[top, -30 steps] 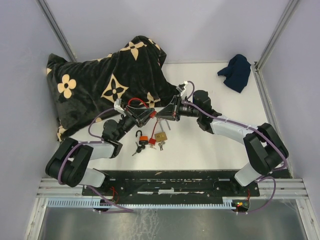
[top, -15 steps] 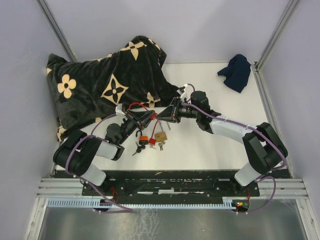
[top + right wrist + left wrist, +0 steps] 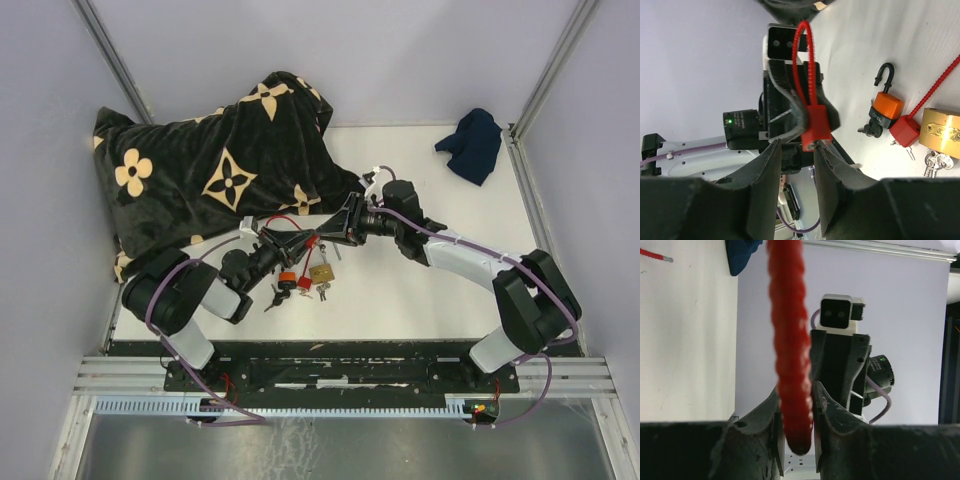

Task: Unlock with the key
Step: Unlock the lock.

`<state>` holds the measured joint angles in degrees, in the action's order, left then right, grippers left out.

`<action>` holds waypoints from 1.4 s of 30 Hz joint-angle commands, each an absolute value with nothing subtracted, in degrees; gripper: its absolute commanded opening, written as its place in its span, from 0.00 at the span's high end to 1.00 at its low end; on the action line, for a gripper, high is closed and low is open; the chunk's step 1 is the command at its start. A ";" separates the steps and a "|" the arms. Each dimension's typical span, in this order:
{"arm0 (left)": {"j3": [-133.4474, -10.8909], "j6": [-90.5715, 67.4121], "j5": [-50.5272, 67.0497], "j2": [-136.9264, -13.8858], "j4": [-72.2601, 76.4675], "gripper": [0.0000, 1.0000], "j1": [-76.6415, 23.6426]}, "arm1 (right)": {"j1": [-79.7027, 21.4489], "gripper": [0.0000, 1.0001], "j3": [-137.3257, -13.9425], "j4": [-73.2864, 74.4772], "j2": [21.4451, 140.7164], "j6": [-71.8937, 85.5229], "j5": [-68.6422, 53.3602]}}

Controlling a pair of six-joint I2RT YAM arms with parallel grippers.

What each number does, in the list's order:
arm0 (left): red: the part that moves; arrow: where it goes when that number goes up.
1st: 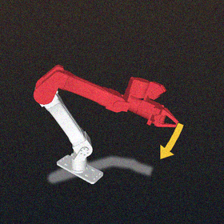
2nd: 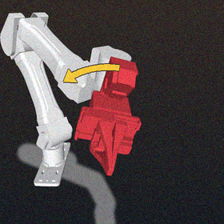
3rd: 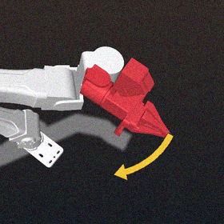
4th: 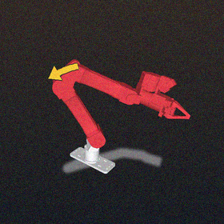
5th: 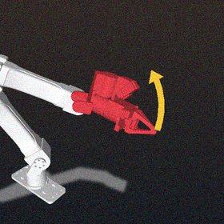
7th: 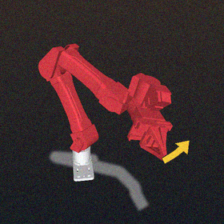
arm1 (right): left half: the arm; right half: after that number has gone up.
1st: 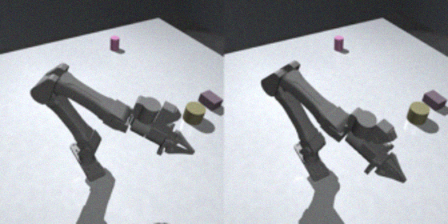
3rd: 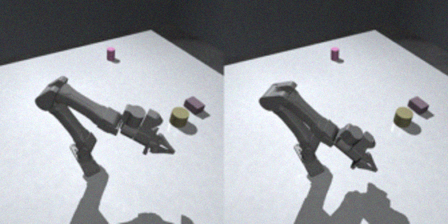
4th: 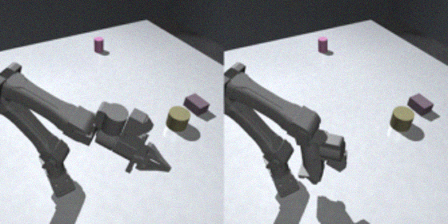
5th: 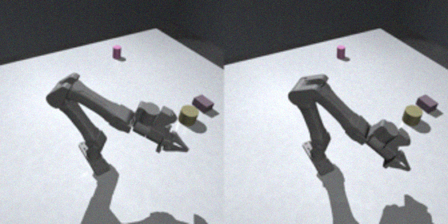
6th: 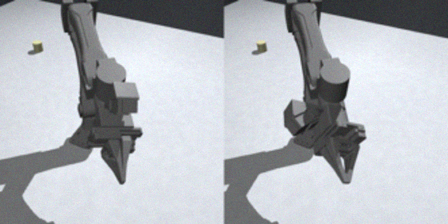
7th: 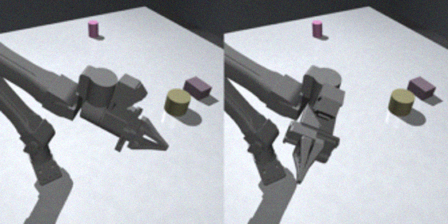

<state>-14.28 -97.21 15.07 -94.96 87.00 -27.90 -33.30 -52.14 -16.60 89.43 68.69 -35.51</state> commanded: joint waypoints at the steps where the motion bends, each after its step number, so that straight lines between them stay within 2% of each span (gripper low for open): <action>1: -14.59 -100.56 14.95 -96.51 97.95 0.97 -28.22 | -32.77 0.59 -54.92 -16.77 85.99 66.17 -34.27; 6: -15.26 -100.81 14.90 -96.55 98.49 0.97 -28.22 | -32.19 0.55 -54.87 -9.68 83.38 60.92 -31.89; 12: -15.90 -100.64 14.68 -96.65 98.45 0.97 -28.29 | -32.20 0.55 -54.34 -1.72 79.15 56.41 -29.23; 19: -16.24 -100.46 14.68 -96.64 98.47 0.97 -28.22 | -32.58 0.59 -51.04 -6.66 78.86 61.75 -30.16; 42: -16.44 -99.69 15.20 -95.86 98.45 0.97 -28.22 | -34.87 0.64 -50.38 -10.53 83.72 64.34 -31.46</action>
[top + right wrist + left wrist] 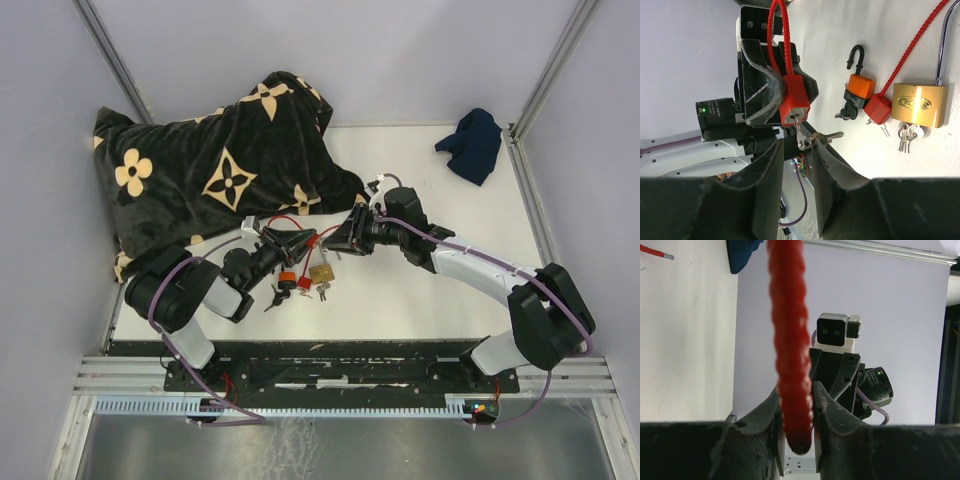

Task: Unlock with the key
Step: Unlock the lock.

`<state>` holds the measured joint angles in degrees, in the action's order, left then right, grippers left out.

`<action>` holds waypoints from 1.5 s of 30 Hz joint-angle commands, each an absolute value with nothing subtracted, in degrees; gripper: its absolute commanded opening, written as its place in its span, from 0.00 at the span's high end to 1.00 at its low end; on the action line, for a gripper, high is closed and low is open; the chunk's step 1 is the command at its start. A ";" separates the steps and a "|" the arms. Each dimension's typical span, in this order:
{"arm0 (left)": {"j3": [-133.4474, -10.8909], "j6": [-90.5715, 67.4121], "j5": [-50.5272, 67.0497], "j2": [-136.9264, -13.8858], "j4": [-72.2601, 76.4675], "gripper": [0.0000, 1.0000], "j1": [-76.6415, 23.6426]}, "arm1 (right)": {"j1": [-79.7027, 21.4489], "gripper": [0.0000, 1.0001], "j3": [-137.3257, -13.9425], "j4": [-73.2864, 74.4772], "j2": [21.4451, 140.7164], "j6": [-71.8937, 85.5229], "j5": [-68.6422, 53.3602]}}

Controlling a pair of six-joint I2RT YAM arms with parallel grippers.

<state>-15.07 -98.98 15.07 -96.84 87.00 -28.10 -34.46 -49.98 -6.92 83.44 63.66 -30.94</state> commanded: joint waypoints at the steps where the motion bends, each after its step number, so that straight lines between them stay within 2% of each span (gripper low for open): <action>1: -16.44 -99.75 15.20 -95.84 98.44 0.97 -28.28 | -34.89 0.64 -50.32 -10.69 83.79 64.34 -31.57; 15: -16.17 -99.58 15.03 -95.23 98.46 0.97 -28.23 | -35.53 0.69 -49.51 -13.14 84.94 65.70 -32.26; 21: -16.00 -99.49 14.93 -95.11 98.47 0.97 -28.22 | -35.68 0.75 -49.40 -14.59 85.14 66.46 -32.66; 24: -15.91 -99.43 14.85 -95.00 98.48 0.97 -28.26 | -35.68 0.79 -49.04 -15.83 85.33 67.32 -32.76; 31: -15.41 -99.49 14.77 -93.83 98.65 0.97 -28.22 | -35.79 0.97 -47.45 -22.19 86.77 70.31 -33.31; 41: -15.65 -101.41 16.51 -91.65 98.86 0.97 -28.41 | -36.13 0.98 -45.84 -32.89 86.54 65.82 -33.26; 45: -14.92 -101.68 17.91 -91.02 97.40 0.97 -28.52 | -36.39 0.98 -45.52 -32.55 84.79 58.50 -31.03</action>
